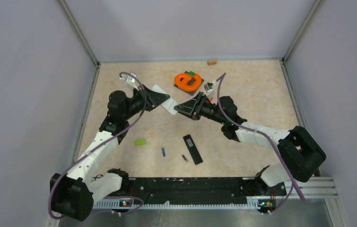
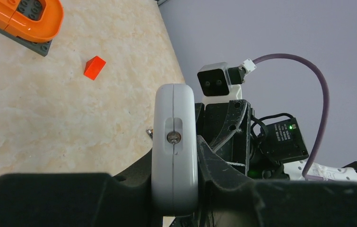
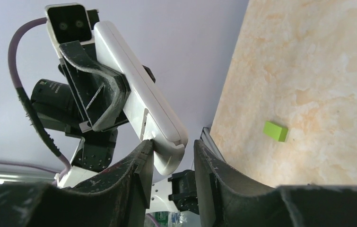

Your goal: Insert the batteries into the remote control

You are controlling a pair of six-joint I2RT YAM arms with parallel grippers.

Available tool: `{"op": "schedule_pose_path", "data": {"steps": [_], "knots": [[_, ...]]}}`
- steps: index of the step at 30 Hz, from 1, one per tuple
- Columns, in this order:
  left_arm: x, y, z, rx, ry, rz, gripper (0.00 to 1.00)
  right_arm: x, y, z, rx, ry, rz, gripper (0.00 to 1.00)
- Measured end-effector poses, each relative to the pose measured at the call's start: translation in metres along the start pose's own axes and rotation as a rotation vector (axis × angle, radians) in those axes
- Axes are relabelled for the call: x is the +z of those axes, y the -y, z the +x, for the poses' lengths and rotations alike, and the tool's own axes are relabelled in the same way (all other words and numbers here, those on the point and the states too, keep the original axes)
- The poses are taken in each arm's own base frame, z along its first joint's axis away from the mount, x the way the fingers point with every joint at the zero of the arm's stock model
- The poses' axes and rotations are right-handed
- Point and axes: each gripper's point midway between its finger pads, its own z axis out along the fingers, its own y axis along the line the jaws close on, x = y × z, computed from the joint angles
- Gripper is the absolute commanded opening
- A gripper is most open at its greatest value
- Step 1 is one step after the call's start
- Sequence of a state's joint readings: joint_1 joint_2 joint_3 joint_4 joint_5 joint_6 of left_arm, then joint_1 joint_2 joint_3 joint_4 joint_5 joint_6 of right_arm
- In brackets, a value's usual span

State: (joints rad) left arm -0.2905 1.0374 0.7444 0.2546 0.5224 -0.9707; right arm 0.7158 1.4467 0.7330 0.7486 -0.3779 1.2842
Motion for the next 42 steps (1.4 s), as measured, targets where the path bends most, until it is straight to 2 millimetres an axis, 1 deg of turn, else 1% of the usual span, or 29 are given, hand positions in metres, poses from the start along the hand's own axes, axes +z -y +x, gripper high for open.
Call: {"op": "schedule_pose_path", "data": {"steps": [4,8,15,19,23,26,30,33,38,40,42], "knots": [[0.002,-0.009,0.004,-0.004,-0.004,-0.022,0.0,-0.001,0.01,0.003,0.035,-0.011,0.045,0.37],[0.003,-0.014,0.006,0.008,-0.005,-0.034,0.0,-0.002,0.016,0.005,0.065,-0.022,0.072,0.32],[0.005,-0.016,0.006,0.023,0.003,-0.041,0.0,-0.002,0.014,0.005,0.089,-0.023,0.067,0.25],[0.006,-0.015,0.006,0.026,0.003,-0.036,0.0,-0.004,0.013,0.005,0.093,-0.017,0.053,0.24],[0.007,-0.02,0.007,0.035,0.003,-0.051,0.0,-0.004,0.018,0.005,0.099,-0.017,0.069,0.24],[0.008,-0.027,0.009,0.048,0.001,-0.076,0.0,-0.005,0.023,0.006,0.108,-0.017,0.095,0.2],[0.008,-0.045,0.011,0.067,-0.001,-0.144,0.0,-0.006,0.026,0.008,0.116,-0.027,0.109,0.18],[0.008,-0.054,0.013,0.074,-0.007,-0.18,0.0,-0.005,0.023,0.008,0.113,-0.03,0.093,0.19],[0.008,-0.062,0.017,0.074,-0.016,-0.199,0.0,-0.004,0.01,0.004,0.088,-0.018,0.037,0.21],[0.009,-0.065,0.019,0.069,-0.022,-0.205,0.0,-0.003,0.011,0.004,0.082,-0.017,0.033,0.2],[0.01,-0.07,0.022,0.064,-0.029,-0.214,0.0,-0.001,0.017,0.005,0.081,-0.02,0.043,0.17]]}}
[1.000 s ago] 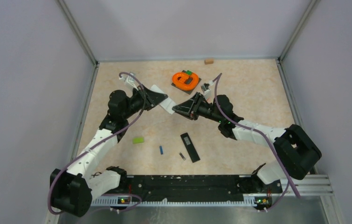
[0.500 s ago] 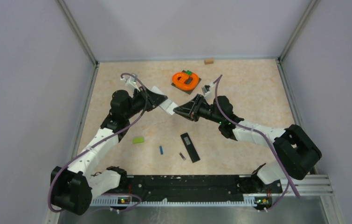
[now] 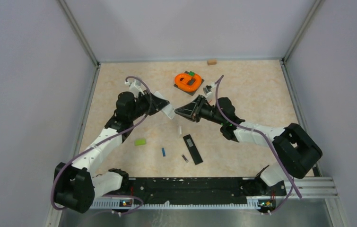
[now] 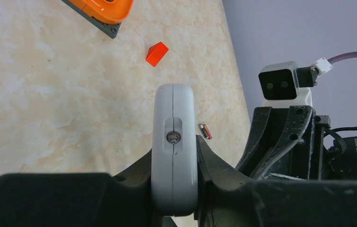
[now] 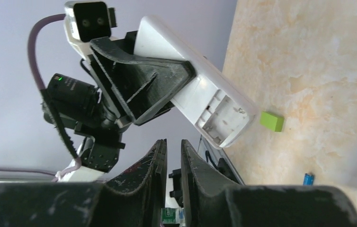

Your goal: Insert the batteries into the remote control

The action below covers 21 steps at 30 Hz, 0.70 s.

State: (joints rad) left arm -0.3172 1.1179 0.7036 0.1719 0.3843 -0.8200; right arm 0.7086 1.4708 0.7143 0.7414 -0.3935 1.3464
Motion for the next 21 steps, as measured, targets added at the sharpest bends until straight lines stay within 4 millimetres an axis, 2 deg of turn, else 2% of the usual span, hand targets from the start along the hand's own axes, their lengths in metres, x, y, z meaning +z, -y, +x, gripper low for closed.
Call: {"op": "schedule_pose_path", "data": {"steps": [7,12,17,21], "knots": [[0.009,-0.016,0.007,-0.015,-0.015,-0.045,0.0,0.009,0.043,0.001,-0.003,0.001,0.101,0.16],[0.014,-0.037,0.01,-0.021,0.0,-0.119,0.0,0.006,0.069,-0.002,-0.067,0.018,0.193,0.25],[0.013,-0.048,0.011,-0.01,0.012,-0.163,0.0,-0.013,0.103,-0.009,-0.169,0.027,0.363,0.42],[0.01,-0.053,0.01,0.014,0.017,-0.187,0.0,-0.044,0.123,-0.019,-0.307,0.041,0.532,0.45]]}}
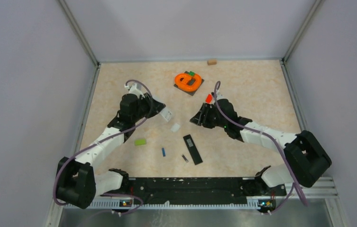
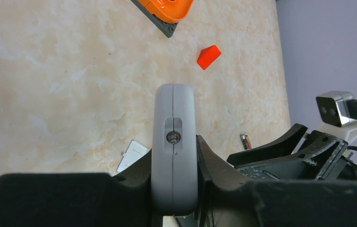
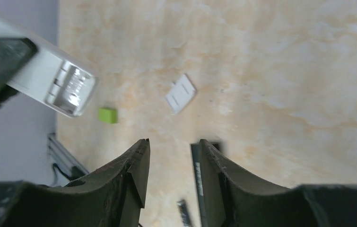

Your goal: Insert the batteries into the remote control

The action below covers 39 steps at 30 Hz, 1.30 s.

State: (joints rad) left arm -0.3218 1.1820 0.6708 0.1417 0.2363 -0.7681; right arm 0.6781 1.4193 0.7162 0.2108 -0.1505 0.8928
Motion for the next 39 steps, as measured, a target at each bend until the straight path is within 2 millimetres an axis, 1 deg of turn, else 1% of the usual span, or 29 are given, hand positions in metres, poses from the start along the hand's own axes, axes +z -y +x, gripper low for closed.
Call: {"op": "schedule_pose_path", "data": {"steps": [3,6,7,9,11,13,15,16,18,21,23,26,29,33,39], "knots": [[-0.005,0.0,-0.002,0.024,0.009,-0.006,0.0,-0.015,0.015,0.001,-0.129,-0.02,0.077,0.45],[-0.012,0.005,-0.006,0.055,0.022,0.003,0.0,-0.021,0.016,0.012,-0.258,-0.073,0.111,0.45],[-0.014,0.007,-0.008,0.067,0.027,0.007,0.0,-0.021,0.013,0.021,-0.31,-0.101,0.121,0.45],[-0.019,0.012,-0.013,0.09,0.04,0.017,0.0,-0.02,-0.001,0.046,-0.41,-0.165,0.108,0.44],[-0.024,0.019,-0.02,0.123,0.061,0.032,0.0,-0.014,-0.016,0.078,-0.503,-0.236,0.103,0.44],[-0.031,0.024,-0.028,0.156,0.087,0.04,0.0,-0.009,-0.021,0.102,-0.558,-0.289,0.107,0.44],[-0.039,0.027,-0.037,0.184,0.127,0.032,0.0,-0.007,-0.015,0.122,-0.597,-0.332,0.133,0.44],[-0.042,0.026,-0.042,0.19,0.146,0.021,0.0,-0.007,-0.008,0.13,-0.613,-0.355,0.158,0.44],[-0.049,0.023,-0.053,0.191,0.197,-0.022,0.0,-0.007,0.003,0.141,-0.641,-0.383,0.203,0.44],[-0.057,0.011,-0.069,0.176,0.262,-0.111,0.0,-0.008,0.015,0.147,-0.669,-0.401,0.257,0.43],[-0.06,0.0,-0.076,0.16,0.292,-0.179,0.0,-0.007,0.018,0.149,-0.688,-0.405,0.285,0.43],[-0.064,-0.018,-0.077,0.134,0.311,-0.273,0.0,-0.006,0.015,0.152,-0.71,-0.406,0.295,0.42],[-0.068,-0.031,-0.077,0.116,0.321,-0.339,0.0,-0.007,0.014,0.157,-0.728,-0.416,0.294,0.4],[-0.075,-0.041,-0.078,0.098,0.341,-0.397,0.0,-0.007,0.014,0.163,-0.755,-0.432,0.3,0.38],[-0.082,-0.045,-0.083,0.086,0.371,-0.424,0.0,-0.008,0.013,0.172,-0.794,-0.448,0.322,0.37]]}}
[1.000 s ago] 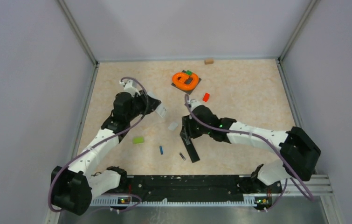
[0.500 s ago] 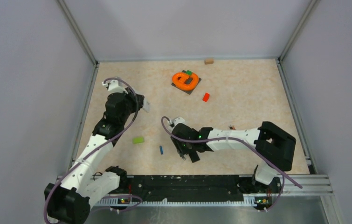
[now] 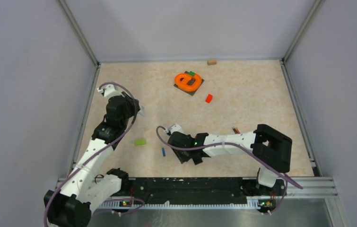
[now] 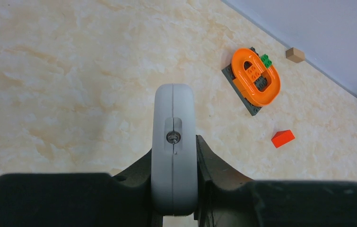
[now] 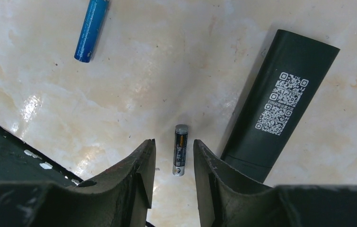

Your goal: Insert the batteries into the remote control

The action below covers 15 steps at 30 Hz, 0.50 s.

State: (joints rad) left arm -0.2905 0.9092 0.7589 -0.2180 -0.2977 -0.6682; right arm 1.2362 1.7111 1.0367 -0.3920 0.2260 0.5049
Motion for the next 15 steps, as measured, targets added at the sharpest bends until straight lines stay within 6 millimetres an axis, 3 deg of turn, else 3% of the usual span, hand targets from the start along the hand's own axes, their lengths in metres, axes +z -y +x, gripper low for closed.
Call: {"op": "schedule_pose_path", "data": {"steps": [8,15], "knots": [[-0.001,-0.004,0.002,-0.007,-0.007,-0.016,0.0,0.007,0.004,0.015,-0.023,-0.06,0.041,0.25],[-0.001,-0.004,0.002,-0.009,-0.008,-0.017,0.0,0.008,0.003,0.015,0.002,-0.08,0.063,0.06]]}}
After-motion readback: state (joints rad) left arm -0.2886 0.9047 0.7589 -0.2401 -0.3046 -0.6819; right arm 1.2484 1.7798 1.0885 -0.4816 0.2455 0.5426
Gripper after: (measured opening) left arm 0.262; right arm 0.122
